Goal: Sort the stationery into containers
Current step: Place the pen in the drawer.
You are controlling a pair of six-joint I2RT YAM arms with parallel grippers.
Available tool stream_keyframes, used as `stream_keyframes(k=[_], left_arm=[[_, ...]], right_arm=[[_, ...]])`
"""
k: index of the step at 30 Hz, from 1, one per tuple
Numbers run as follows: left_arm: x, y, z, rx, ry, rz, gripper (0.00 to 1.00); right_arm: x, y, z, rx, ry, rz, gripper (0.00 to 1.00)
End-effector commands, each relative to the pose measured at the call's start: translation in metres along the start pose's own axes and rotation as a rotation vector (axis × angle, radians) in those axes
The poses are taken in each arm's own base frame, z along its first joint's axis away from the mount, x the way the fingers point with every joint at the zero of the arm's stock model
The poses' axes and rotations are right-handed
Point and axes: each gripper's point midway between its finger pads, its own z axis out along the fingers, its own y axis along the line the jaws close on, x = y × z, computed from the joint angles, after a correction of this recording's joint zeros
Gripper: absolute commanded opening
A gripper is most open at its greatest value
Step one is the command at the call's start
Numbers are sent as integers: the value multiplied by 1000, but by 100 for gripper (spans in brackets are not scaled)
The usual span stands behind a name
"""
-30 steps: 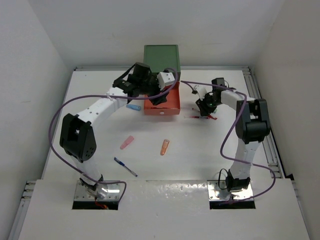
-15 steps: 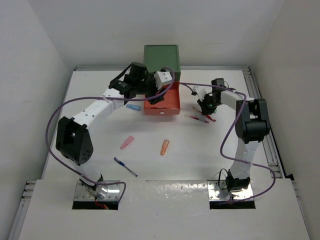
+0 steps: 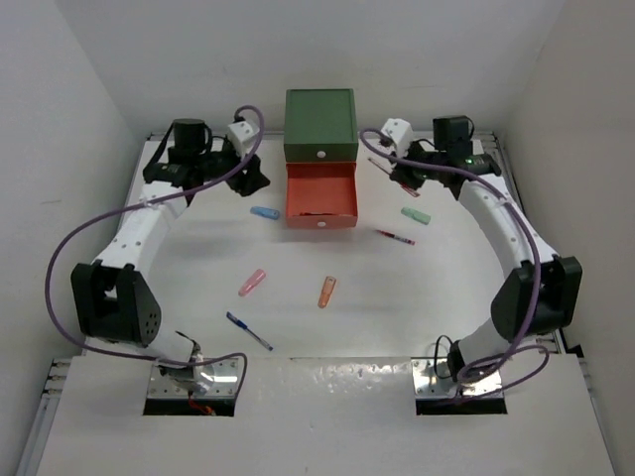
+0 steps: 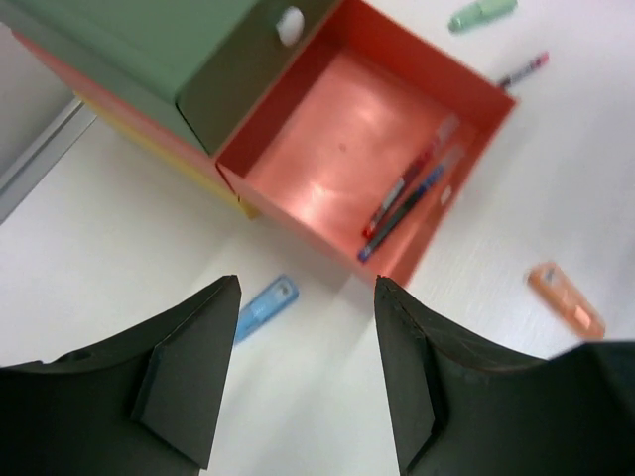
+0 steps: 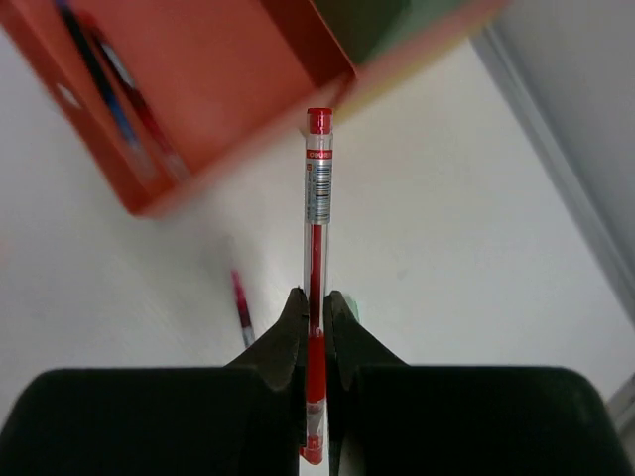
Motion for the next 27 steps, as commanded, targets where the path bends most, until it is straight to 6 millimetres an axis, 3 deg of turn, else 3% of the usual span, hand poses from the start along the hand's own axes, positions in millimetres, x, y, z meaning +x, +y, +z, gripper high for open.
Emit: stream_keyframes(k=[1,6,9,10,12,13,15,16,17,19,22,25,27], left_arm=[[0,-39,-36,138,-8,145,63],[53,-69,-62,226,142,325,63],[78,-85,-74,232,200,352,64],[79,-90,-80,225,201,373,65],[94,-100,-83,241,225,385,66],[98,-109,-89,260,240,396,69],[109,-125,-93,322,262,448,72],[116,-133,-98,352,282,449,73],[122,-140,-98,384,292,471,73],[133,-149,-101,426,330,476,73],[151,-165,-102,511,387,507,72],[177,-177,-105,589,473,571,72],[195,-191,-104,653,513,622,72]], right_arm=[[-73,49,-6,-111,-144,-73,0],[-114,75,18,-161,-188,-118,0],[-135,80,44,-147,-229,-148,0],[-132,82,59,-156,-215,-140,0],[-143,85,72,-154,-225,-143,0],[-136,89,90,-168,-198,-127,0],[-138,89,102,-172,-192,-120,0],[-128,93,116,-187,-166,-106,1],[-126,92,122,-191,-158,-103,14],[-112,96,138,-204,-121,-93,29],[-104,99,142,-210,-95,-68,49],[-112,100,127,-212,-114,0,53],[-127,100,105,-230,-153,88,53]])
